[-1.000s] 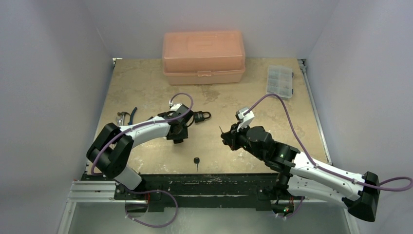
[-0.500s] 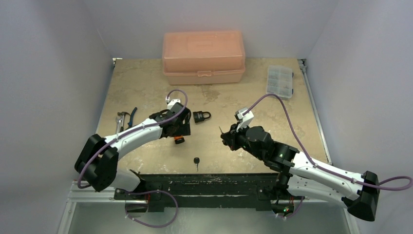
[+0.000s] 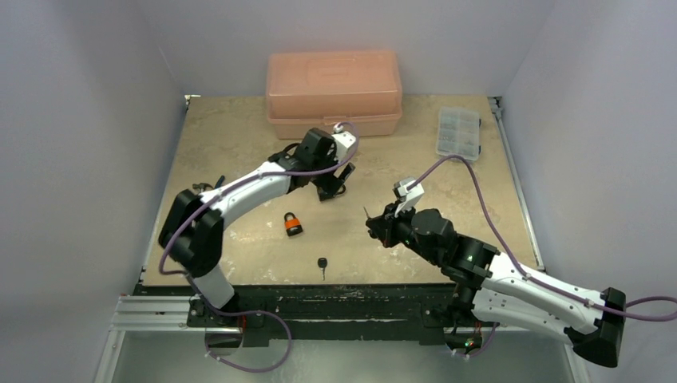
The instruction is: Unlock with the key
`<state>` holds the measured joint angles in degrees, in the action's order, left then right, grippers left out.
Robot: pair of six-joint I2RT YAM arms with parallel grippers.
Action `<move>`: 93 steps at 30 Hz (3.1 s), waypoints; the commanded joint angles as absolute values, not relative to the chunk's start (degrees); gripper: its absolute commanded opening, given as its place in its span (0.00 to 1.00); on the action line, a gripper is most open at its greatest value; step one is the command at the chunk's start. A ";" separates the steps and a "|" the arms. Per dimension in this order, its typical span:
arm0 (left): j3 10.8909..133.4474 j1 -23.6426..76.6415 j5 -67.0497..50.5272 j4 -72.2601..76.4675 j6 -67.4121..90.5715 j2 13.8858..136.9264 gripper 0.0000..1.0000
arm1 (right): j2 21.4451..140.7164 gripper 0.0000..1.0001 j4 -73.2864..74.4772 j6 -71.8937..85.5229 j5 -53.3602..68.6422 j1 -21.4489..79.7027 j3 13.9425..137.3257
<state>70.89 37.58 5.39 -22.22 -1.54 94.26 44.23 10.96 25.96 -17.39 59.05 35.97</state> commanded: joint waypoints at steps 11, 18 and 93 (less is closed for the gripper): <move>87.46 37.37 -1.99 -31.36 -17.24 112.52 0.89 | 38.13 0.00 13.89 29.09 -18.41 59.25 35.25; 76.87 37.37 10.40 -27.55 6.57 97.85 0.90 | 38.52 0.00 13.63 28.94 -18.07 59.24 35.28; 58.25 49.74 5.32 -6.66 57.54 71.36 0.00 | 50.86 0.81 -4.53 22.13 -11.34 59.44 39.14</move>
<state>58.67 49.65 4.75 -14.50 63.83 77.62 55.88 -0.54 22.24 -16.36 59.35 38.87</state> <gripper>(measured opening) 0.062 0.692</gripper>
